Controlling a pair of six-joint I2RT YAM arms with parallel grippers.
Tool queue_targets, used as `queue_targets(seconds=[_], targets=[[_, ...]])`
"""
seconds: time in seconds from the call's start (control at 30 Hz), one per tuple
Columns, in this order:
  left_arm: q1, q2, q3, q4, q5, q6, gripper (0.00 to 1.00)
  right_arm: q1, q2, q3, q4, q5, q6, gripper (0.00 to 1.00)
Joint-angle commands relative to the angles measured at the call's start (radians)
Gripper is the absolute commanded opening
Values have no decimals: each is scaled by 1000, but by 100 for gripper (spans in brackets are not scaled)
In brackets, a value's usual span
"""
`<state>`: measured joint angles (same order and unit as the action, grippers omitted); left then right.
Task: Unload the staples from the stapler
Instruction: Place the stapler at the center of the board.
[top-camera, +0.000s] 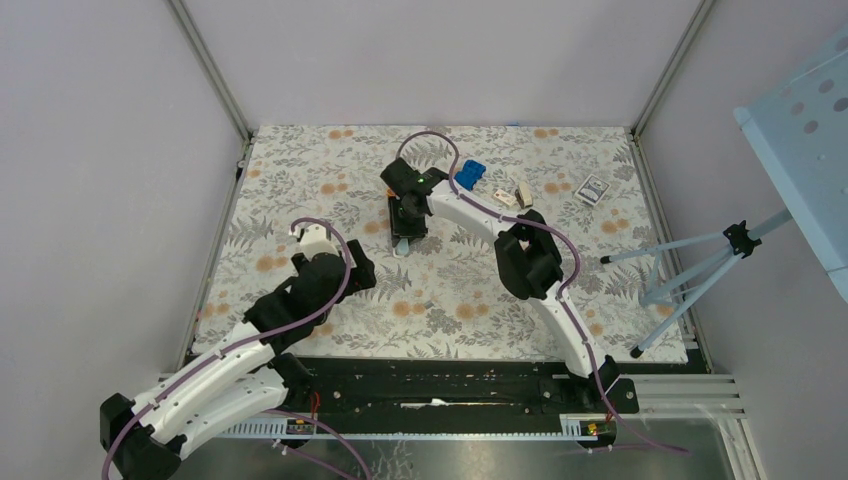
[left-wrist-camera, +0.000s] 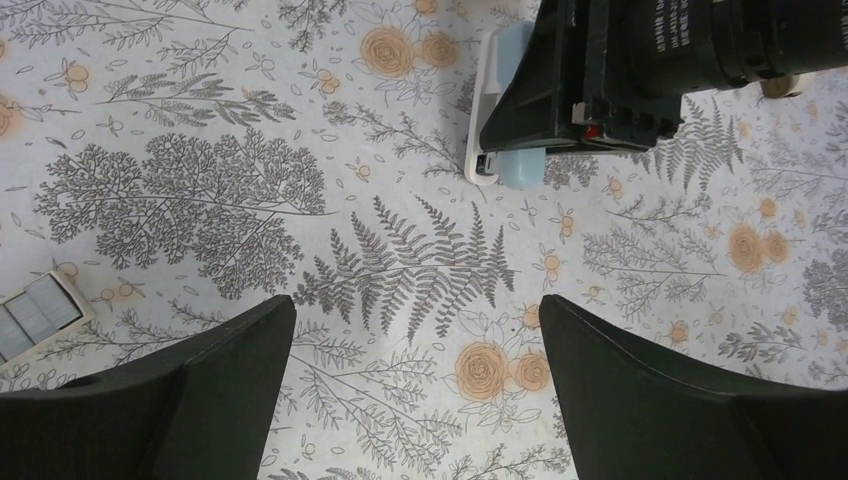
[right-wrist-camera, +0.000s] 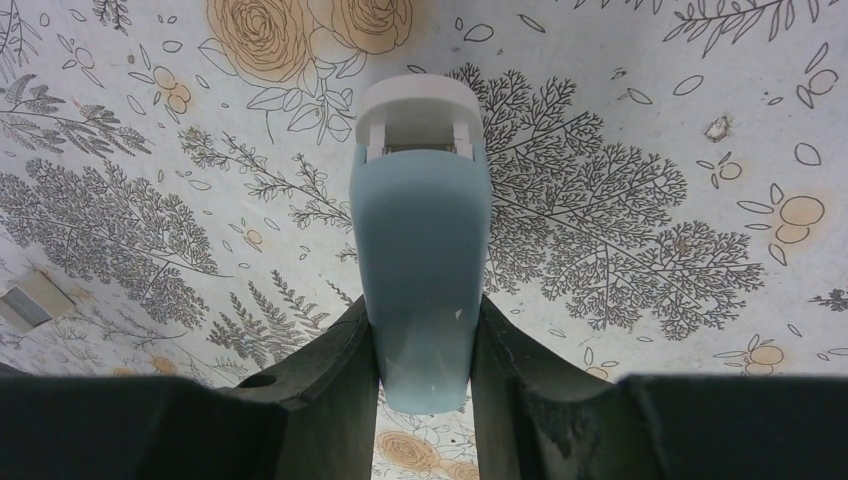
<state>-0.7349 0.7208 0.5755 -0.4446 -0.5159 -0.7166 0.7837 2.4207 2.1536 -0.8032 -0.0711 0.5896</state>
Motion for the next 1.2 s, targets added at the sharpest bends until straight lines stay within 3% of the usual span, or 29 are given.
queue_targets(seconds=[0.0,0.4,1.03,1.17], targets=[[5,-8,46,-17,-19,-17,96,9,-25,-10,46,-15,27,34],[5,11,46,-18,-5,-24,96,9,-150,-138,162,-51,11,54],[5,16,103,-103,49,-5,99,-29,-373,-270,197,-5,-63,58],[6,30,108,-91,85,14,99,-60,-420,-288,170,61,-95,59]])
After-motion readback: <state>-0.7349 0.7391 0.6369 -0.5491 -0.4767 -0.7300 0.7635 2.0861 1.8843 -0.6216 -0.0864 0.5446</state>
